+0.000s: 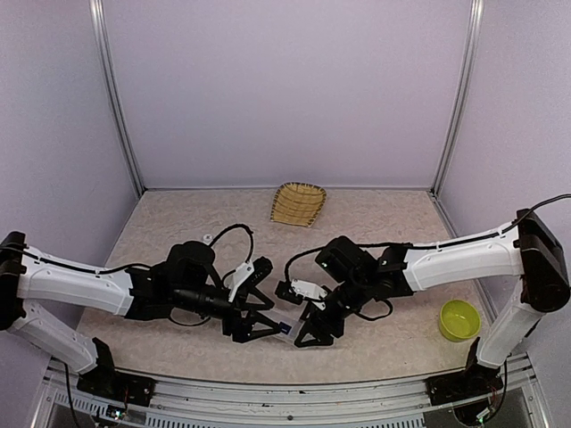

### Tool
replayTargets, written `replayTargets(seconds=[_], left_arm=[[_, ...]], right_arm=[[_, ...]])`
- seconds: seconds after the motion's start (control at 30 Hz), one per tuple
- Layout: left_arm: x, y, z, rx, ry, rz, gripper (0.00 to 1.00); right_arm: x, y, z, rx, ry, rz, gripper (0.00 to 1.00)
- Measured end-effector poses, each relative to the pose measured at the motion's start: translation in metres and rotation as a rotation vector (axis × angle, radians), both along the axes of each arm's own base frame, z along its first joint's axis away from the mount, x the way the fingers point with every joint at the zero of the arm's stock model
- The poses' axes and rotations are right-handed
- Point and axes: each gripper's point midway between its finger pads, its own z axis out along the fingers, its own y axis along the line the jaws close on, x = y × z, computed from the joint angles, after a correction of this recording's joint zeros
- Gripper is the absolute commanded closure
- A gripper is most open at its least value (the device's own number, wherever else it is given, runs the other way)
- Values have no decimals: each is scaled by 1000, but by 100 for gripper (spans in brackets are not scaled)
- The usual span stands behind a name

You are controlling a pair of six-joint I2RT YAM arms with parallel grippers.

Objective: Sort the pills into containers

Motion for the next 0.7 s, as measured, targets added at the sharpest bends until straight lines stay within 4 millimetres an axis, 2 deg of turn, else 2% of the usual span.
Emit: replayTargets(seconds=[0.17, 0.3, 0.7], left_arm=[[-2, -7, 2, -6, 2, -34, 41], [-5, -12, -1, -4, 18, -73, 47], [-15, -13, -10, 6, 54, -128, 52]], right_arm=[[-3, 2, -1, -3, 0, 22, 36], [-6, 1, -2, -11, 7, 30, 36], [-8, 1, -3, -19, 11, 41, 36]])
